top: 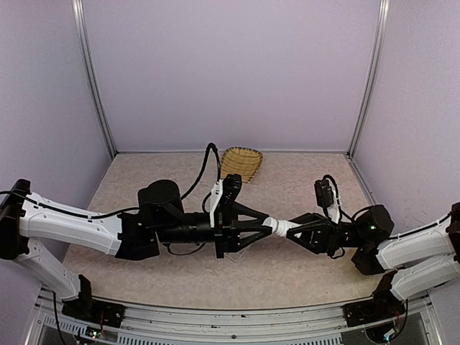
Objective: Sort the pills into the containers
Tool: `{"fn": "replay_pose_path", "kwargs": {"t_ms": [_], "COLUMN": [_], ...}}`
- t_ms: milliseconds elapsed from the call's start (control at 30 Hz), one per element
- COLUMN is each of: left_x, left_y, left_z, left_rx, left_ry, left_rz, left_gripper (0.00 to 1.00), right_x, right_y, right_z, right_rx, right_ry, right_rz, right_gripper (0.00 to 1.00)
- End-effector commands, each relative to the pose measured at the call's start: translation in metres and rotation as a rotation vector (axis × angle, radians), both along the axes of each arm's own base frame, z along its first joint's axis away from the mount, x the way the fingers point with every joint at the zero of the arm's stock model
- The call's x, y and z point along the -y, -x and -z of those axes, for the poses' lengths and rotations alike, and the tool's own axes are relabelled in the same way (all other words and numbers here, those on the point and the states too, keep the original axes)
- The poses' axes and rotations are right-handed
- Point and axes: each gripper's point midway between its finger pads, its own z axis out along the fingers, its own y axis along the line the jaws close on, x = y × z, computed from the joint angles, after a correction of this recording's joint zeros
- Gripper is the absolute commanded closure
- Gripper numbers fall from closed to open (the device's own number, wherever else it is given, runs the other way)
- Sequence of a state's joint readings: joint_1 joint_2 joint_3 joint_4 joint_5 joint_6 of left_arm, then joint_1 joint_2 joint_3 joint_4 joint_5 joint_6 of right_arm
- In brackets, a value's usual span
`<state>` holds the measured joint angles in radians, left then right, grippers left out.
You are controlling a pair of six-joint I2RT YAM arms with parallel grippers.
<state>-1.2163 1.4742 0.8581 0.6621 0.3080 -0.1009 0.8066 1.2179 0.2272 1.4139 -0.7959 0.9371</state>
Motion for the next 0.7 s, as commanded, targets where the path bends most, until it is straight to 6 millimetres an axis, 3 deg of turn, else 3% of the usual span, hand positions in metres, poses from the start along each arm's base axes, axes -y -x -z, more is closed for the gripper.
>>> {"fn": "replay_pose_path", "kwargs": {"t_ms": [0, 667], "left_x": [0.0069, 0.0127], "left_y": [0.0049, -0.0032], "left_z": [-0.0157, -0.0086], "left_rx": [0.007, 0.004], "left_ry": [0.047, 0.035], "left_rz": [0.033, -0.024], "left_gripper": [0.72, 0.71], "right_x": [-0.0016, -0.0039], "right_y": [0.0044, 0.008], "right_z": [-0.0143, -0.0154], "right_rx": [0.039, 0.041], "right_ry": [-0.046, -0.046], "right_rz": [-0.017, -0.03], "right_gripper": [0.76, 0.77]}}
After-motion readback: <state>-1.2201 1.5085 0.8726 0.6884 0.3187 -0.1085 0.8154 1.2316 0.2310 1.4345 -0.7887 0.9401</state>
